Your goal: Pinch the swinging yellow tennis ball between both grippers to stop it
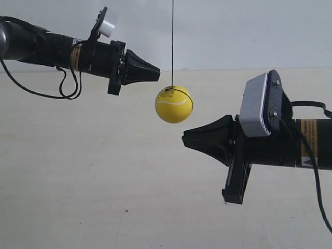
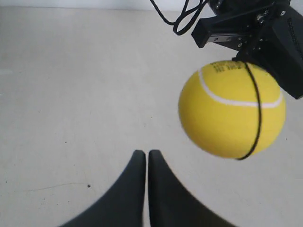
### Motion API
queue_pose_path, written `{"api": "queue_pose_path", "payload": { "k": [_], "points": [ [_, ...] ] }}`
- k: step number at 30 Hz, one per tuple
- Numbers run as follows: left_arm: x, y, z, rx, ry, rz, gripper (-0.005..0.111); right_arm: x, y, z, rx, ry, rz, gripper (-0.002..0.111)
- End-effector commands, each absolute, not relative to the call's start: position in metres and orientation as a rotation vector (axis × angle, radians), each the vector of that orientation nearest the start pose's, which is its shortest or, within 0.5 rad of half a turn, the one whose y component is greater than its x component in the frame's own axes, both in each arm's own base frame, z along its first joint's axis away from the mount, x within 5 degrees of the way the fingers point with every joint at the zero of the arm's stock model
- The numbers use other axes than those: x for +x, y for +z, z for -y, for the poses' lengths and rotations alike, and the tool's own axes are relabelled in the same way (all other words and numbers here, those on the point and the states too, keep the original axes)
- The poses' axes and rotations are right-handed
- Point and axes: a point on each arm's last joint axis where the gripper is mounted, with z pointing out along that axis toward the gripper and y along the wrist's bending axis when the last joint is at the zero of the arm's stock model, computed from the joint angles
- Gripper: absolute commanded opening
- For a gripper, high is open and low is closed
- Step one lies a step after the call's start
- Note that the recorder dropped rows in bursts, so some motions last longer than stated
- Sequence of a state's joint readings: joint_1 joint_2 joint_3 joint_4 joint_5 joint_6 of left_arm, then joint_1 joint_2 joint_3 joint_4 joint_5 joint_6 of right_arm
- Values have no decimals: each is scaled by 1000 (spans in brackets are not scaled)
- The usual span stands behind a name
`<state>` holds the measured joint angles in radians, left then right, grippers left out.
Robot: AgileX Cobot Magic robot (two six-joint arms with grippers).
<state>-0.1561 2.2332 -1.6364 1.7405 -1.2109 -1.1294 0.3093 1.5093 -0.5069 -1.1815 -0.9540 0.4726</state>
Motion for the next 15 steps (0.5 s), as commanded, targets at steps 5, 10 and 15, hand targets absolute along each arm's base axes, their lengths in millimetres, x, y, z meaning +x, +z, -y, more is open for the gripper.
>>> {"api": "queue_pose_path", "payload": {
  "k": [5,10,15],
  "points": [
    [436,194,153,1344,-1017,-1510,5,219,197,-138,-1177,661,-1509,0],
    [435,194,153,1344,-1016,-1508,5,220,199,-138,-1168,658,-1489,0],
    [434,203,153,1345,-1006,-1496,5,223,203,-137,-1123,615,-1471,0]
  ]
}}
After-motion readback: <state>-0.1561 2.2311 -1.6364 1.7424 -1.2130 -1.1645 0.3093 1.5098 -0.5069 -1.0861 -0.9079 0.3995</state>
